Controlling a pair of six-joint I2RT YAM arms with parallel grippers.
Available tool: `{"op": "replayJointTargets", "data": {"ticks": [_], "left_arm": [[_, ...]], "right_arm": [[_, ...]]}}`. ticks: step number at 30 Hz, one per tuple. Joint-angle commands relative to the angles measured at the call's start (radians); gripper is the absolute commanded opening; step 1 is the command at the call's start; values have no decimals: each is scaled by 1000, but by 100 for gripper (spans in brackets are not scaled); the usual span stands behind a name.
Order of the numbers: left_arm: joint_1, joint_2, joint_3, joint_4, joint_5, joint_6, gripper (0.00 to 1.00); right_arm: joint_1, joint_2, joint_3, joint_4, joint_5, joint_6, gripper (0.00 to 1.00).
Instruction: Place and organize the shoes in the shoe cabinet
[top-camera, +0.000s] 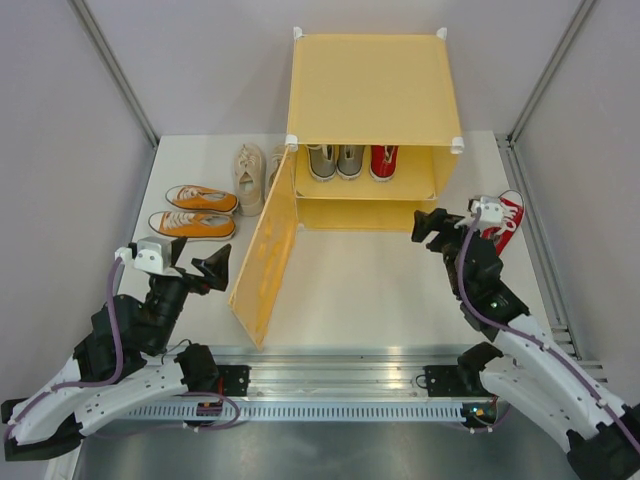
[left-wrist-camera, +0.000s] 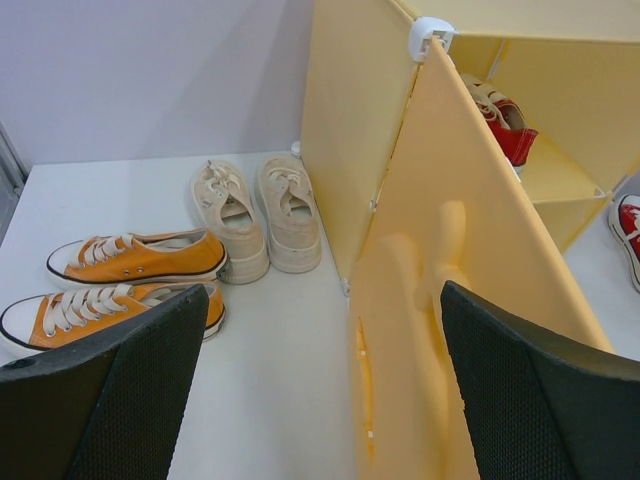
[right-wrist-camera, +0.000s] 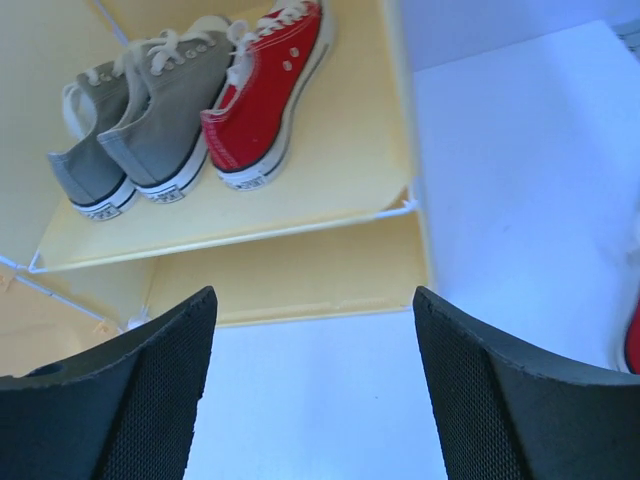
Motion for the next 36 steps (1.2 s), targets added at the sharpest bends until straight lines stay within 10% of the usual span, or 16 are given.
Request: {"op": "replayJointTargets", "data": {"ticks": [1,12,36], "left_arm": [[4,-1,8,8,-9,-21,100],[4,-6,7,7,-1,-23,100],[4,-13,10,8,40,-29,100]], "right_arm": [[-1,-150,-78,-112,122,66,82],[-62,-138,-95,-352,449,298,88],[-686,513,42,-54,-17,206,98]]}}
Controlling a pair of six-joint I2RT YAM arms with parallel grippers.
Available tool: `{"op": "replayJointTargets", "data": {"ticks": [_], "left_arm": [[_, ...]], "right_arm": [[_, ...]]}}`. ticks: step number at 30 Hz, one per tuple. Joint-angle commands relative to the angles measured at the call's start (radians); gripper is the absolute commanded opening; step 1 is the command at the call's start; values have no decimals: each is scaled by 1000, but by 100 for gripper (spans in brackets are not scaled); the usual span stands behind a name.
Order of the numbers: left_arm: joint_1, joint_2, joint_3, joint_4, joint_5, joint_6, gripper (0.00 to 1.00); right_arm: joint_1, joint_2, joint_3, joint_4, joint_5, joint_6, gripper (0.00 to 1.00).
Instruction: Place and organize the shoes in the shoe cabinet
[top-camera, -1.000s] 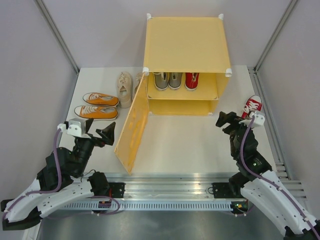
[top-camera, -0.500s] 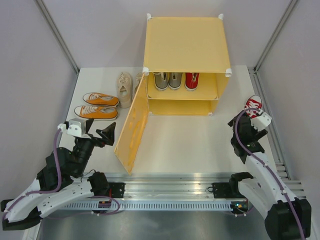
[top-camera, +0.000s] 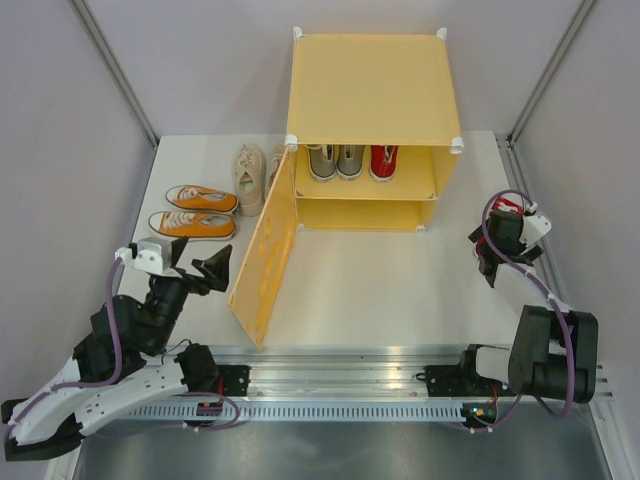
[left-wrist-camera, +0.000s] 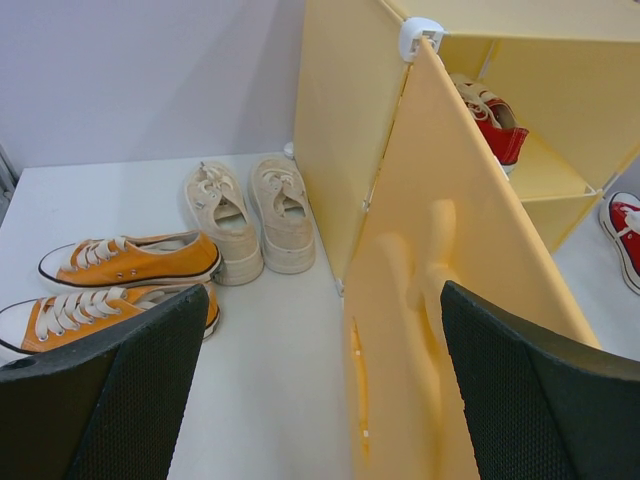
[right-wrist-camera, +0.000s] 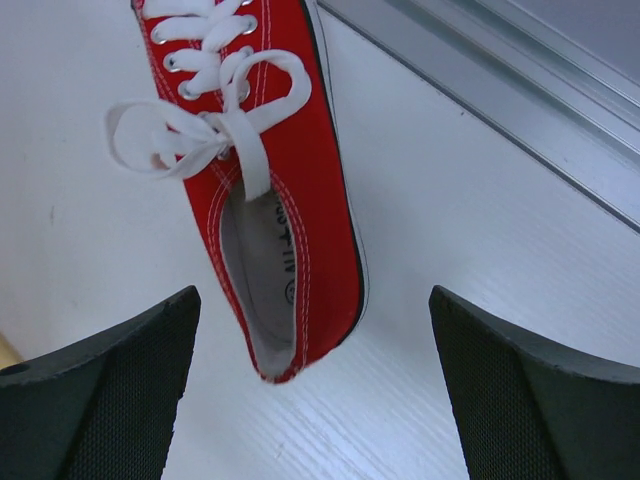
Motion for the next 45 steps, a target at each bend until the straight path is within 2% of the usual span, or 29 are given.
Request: {"op": "replayJointTargets", "data": {"ticks": [1,8,14,17,20,23,26,30,39,42,45], "left_arm": [[4,-11,10,7,23,-30,100],[4,-15,10,6,24,-30,100],[4,-15,10,6,20,-29,100],[4,-14,8,7,14,-27,99],[4,-18,10,6,6,-26,100],[4,-17,7,7,-2,-24,100],[4,-17,7,7,-2,-24,100],[4,-17,7,7,-5,-24,100],[4,-24,7,6,-9,-23,100],[4,-20,7,6,-11,-24,100],[4,-17,5,7,-9,-24,100]], "right_arm": [[-38,70,66,87,-7,-23,98],[-61,237,80,167,-126,-1,95],[-67,246,102,143,-145,-12,85],[-67,248,114,112,-148,-3,68],[-67,233,119,80,-159,5,38],[-67,185,106,63,-183,11,20],[-67,119,88,29,-215,13,8],[-65,-3,4,-13,-297,31,1],[-26,-330,-151,-139,-435,98,1],[74,-384,-167,-172,-418,114,1],[227,-395,-159,-230,-371,141,1]]}}
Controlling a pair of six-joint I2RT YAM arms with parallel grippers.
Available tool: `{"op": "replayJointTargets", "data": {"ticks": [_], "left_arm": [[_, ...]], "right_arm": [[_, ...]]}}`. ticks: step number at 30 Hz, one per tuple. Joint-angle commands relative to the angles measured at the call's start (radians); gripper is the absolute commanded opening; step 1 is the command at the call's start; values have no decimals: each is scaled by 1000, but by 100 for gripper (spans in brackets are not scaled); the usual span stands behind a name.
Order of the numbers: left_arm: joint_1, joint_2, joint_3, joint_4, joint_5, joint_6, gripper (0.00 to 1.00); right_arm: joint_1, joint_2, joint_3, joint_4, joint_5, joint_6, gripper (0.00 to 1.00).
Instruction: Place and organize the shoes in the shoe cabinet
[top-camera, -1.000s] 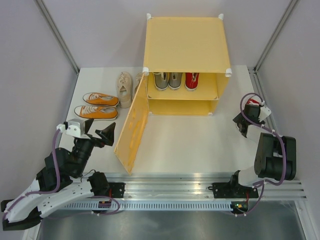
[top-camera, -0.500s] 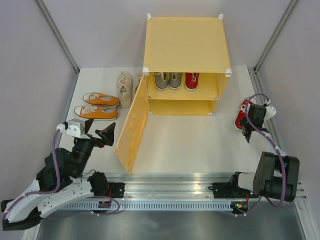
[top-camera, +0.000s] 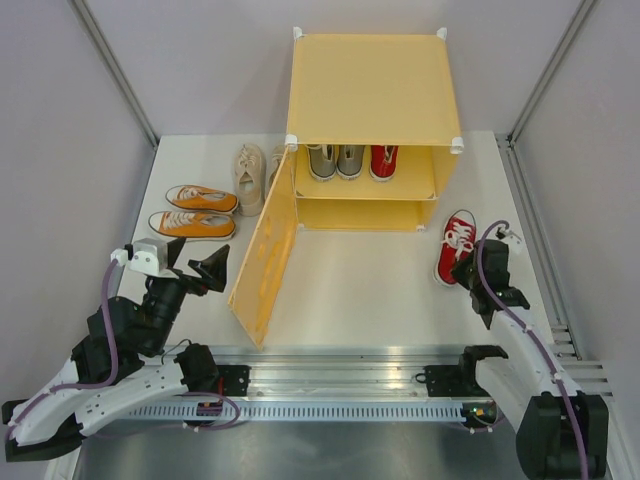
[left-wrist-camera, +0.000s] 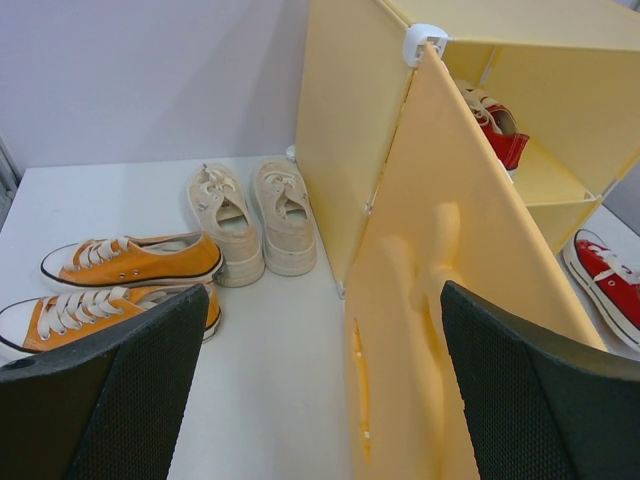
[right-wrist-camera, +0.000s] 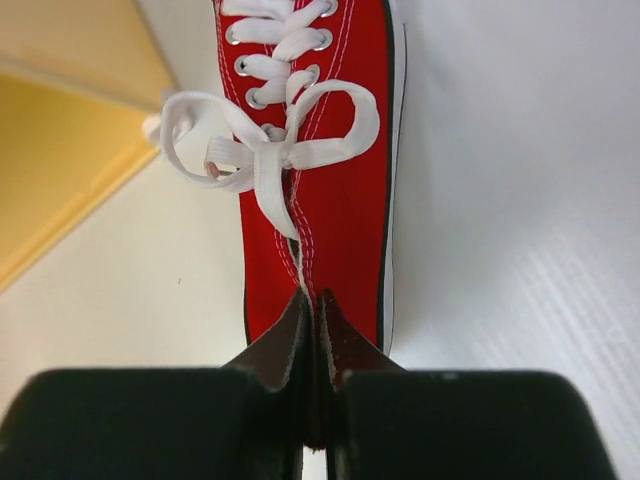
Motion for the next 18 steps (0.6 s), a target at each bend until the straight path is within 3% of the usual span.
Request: {"op": "replayJointTargets", "data": {"ticks": [1,10,18], "left_arm": [[4,1,5,9,-5,-24,100],[4,4,2,9,-19,-21,100],[4,9,2,9,-26,-20,100]], "right_arm": [[133,-31,7,-62,-42,71,1],[507,-54,7,-121,93,219,1],[923,62,57,-118,320,322,1]]}}
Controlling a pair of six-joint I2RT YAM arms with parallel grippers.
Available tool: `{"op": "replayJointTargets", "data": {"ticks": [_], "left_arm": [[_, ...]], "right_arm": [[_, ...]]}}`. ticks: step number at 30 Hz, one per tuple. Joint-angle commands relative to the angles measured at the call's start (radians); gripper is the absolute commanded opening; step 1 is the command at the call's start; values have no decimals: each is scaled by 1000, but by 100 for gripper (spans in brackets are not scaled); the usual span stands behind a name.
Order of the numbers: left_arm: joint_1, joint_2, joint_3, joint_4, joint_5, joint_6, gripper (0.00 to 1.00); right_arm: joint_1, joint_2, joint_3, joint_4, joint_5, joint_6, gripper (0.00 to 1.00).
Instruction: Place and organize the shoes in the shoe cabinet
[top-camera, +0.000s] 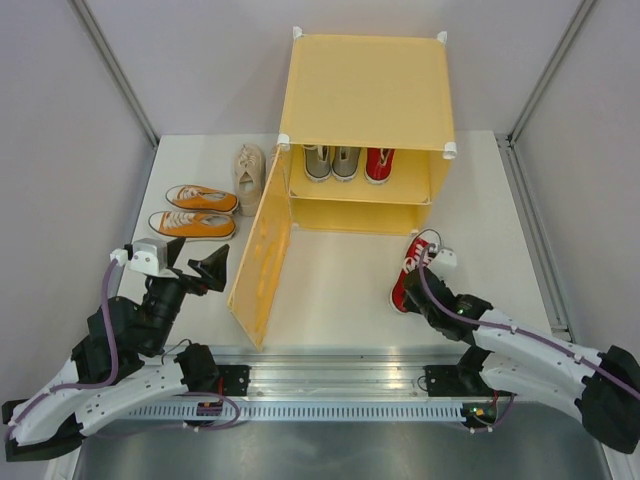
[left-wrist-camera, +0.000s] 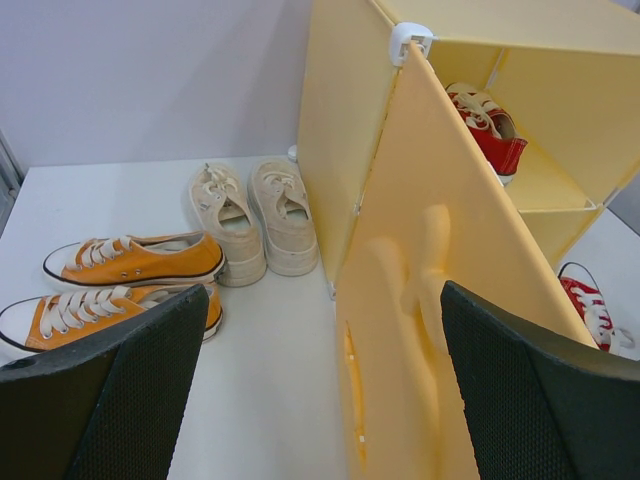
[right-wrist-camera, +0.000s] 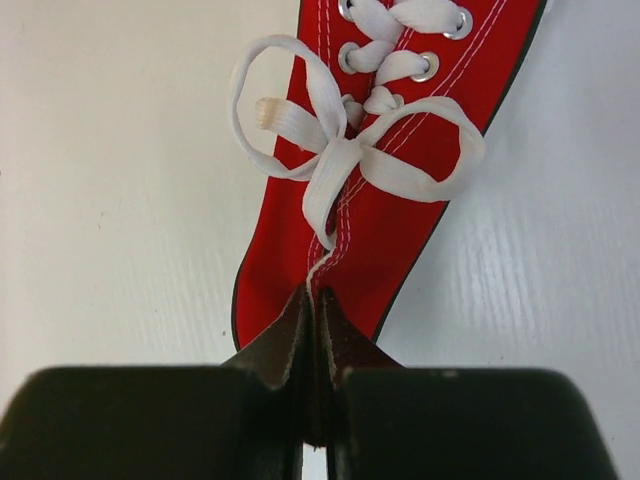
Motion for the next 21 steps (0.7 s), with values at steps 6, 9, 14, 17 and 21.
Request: {"op": "replayJointTargets", "data": {"ticks": [6,9,14,17,21], "left_arm": [[4,13,0,9,-19,-21,99],[4,13,0,9,-14,-21,100],[4,15,-1,10,-14,-21,100],[4,15,0,10,-14,-21,100],[4,16,0,10,-11,-21,99]], "right_arm": [[385,157,139,41,156,104,1],[437,208,151,57,170,74,1],[449,258,170,86,184,-49,1],[449,226,174,60,209,-72,26],[451,157,156,61,216,-56,76]]}}
